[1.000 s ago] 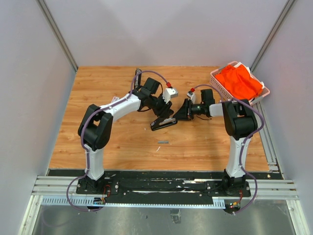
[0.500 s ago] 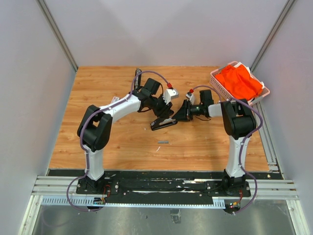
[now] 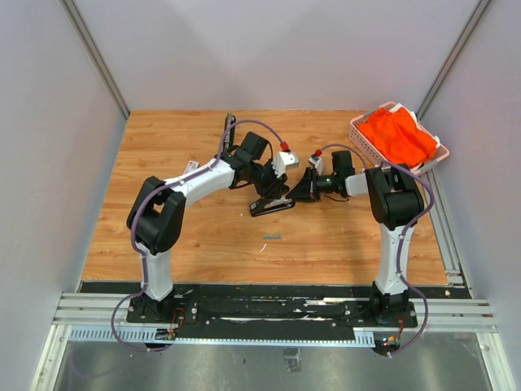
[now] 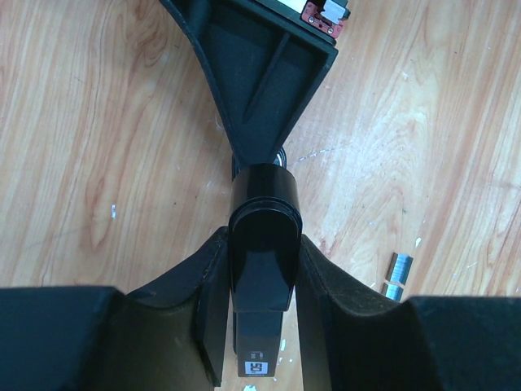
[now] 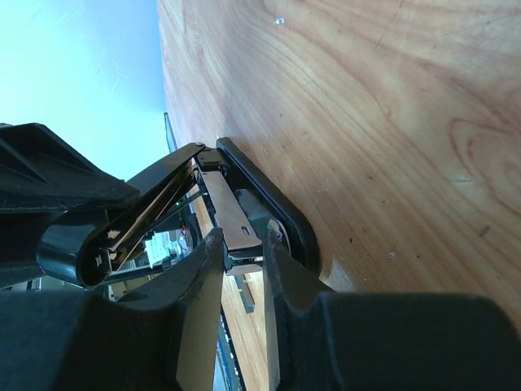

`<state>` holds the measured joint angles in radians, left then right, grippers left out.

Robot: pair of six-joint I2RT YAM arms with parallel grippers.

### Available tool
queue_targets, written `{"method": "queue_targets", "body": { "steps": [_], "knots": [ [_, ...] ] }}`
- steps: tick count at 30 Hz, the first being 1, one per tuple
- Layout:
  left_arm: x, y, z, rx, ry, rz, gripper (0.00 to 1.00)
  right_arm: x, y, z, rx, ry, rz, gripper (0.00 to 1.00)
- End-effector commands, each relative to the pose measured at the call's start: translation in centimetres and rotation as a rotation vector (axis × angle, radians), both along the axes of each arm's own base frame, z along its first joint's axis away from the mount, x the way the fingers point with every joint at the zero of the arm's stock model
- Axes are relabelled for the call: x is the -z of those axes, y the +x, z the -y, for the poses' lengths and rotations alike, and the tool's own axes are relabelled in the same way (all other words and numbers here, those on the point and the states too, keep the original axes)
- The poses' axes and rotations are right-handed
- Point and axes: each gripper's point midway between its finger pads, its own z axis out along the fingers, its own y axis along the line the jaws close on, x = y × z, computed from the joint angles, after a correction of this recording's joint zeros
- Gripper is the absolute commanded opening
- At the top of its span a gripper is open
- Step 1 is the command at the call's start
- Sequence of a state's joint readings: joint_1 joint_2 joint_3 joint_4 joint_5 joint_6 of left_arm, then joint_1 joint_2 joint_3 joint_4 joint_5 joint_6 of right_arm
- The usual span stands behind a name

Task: Unload the staples from the stapler

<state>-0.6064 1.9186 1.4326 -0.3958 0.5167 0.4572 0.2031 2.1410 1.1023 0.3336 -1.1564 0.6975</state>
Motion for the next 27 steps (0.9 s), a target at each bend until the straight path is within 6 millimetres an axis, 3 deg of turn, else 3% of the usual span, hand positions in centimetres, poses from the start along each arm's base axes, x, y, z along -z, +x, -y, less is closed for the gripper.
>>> {"method": "queue_targets", "body": {
  "steps": [1, 11, 18, 27],
  "knots": [
    [-3.0, -0.4, 0.9, 0.050, -0.056, 0.083, 0.00, 1.4, -0.5, -0.3, 0.004, -0.018, -0.012, 0.18],
    [-5.0, -0.2, -0.2, 0.000, -0.099, 0.126, 0.00, 2.3, -0.4, 0.2, 0.021, -0.051, -0.003, 0.11],
    [-6.3, 0.3, -3.1, -0.064, -0.125, 0.161, 0.00, 2.9, 0.1, 1.3, 0.052, -0.079, 0.002, 0.09],
    [-5.8, -0.5, -7.1, -0.127, -0.110, 0.167, 0.00, 3.3, 0.1, 1.6, 0.060, -0.108, 0.009, 0.09]
  ]
}}
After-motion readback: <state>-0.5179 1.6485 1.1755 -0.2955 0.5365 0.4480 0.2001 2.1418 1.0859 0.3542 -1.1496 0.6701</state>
